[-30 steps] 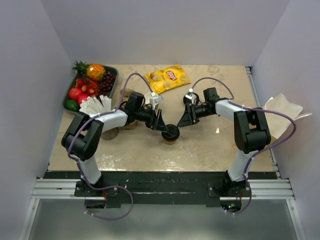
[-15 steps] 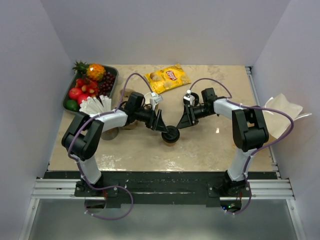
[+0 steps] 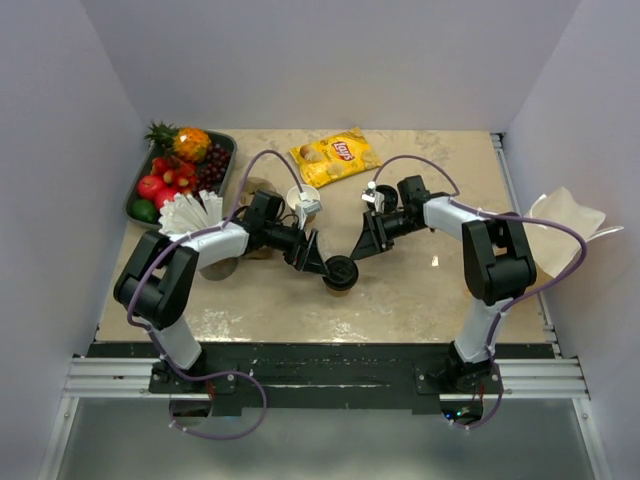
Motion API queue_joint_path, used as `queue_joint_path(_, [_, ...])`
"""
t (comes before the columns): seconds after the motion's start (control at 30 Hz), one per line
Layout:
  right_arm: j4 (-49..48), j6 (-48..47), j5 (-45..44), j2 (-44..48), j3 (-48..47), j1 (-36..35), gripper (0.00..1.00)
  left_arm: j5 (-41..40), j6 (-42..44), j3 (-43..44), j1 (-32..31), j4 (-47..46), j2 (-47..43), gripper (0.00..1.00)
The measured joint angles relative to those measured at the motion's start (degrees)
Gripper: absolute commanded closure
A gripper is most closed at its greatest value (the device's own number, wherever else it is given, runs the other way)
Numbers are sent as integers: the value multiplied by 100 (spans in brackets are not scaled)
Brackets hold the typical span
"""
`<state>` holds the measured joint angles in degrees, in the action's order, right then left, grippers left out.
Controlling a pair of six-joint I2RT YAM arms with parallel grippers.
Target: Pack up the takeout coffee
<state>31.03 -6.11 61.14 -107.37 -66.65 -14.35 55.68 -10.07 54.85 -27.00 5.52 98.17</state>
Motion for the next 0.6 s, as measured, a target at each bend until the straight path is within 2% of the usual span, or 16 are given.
queue_joint_path(0.37, [-7, -57, -164, 92, 4, -87, 51, 4, 96, 2, 0, 20, 149, 19])
queue_joint_path(0.6, [55, -227, -413, 450, -87, -149, 45, -81, 350, 192, -7, 210, 127, 15])
